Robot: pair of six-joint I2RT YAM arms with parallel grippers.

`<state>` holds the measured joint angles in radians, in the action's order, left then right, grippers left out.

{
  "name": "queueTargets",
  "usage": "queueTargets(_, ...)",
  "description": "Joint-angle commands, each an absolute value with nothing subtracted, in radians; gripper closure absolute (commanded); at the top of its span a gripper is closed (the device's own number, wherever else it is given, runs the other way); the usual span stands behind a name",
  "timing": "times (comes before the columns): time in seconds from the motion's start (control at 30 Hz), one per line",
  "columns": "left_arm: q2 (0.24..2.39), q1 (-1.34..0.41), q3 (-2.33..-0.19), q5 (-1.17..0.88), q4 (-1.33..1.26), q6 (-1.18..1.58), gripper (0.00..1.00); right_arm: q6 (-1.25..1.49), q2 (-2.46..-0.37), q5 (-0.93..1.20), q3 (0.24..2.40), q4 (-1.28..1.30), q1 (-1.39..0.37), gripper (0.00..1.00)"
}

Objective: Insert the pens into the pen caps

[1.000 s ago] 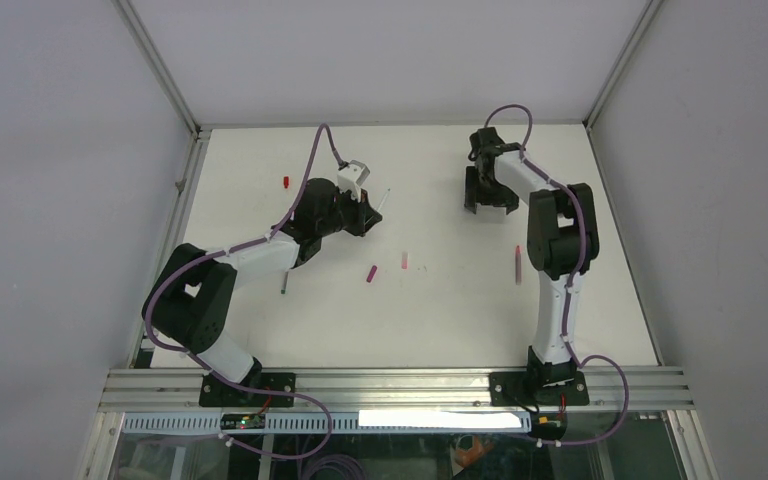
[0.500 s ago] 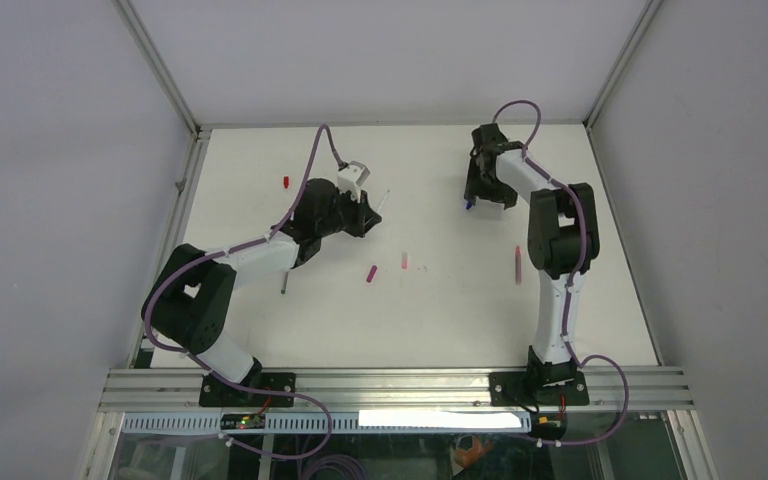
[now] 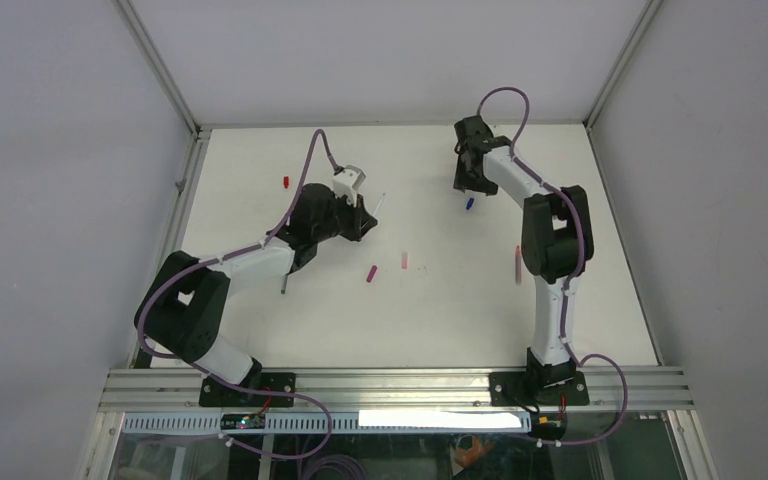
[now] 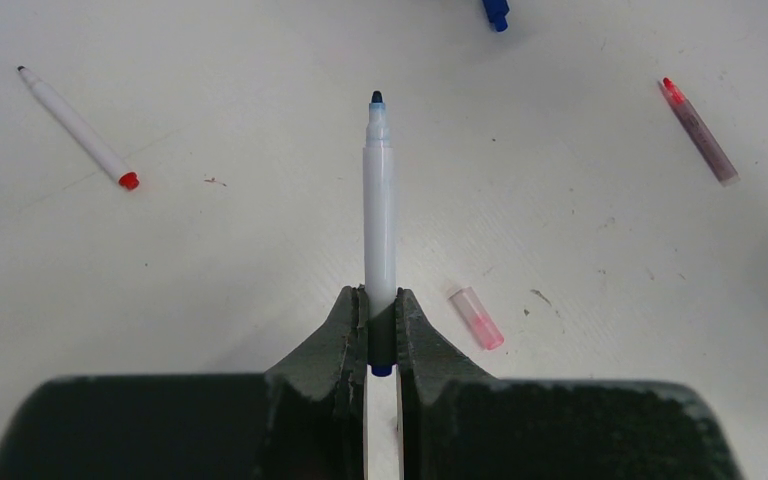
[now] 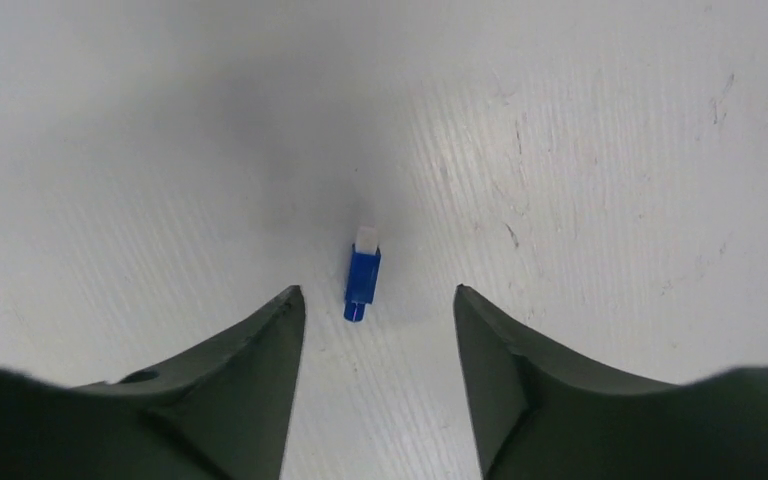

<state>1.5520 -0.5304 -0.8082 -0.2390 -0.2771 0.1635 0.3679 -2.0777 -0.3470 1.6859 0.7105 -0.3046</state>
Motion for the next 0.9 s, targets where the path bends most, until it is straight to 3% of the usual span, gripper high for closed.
queueTargets(0.0,1.498,-0.535,-0.79,-0.216,-0.304,0.139,1.0,0.369,-2.131,-0.379,1.759,0.711,-0.279,0.45)
queueTargets(0.03,1.495,-0.535,-0.787,-0.214,-0.302,0.135,1.0,0.369,-2.135,-0.371,1.757,0.701,-0.273,0.51)
queueTargets(0.4,1.52,-0.535,-0.796,-0.212,-0.293,0.129,1.0,0.378,-2.177,-0.289,1.754,0.669,-0.254,0.58)
queueTargets(0.63,1.516,-0.535,-0.795,-0.207,-0.286,0.128,1.0,0.391,-2.177,-0.266,1.733,0.635,-0.257,0.58)
queueTargets(0.87,1.518,-0.535,-0.798,-0.208,-0.285,0.134,1.0,0.38,-2.094,-0.286,1.631,0.516,-0.259,0.5)
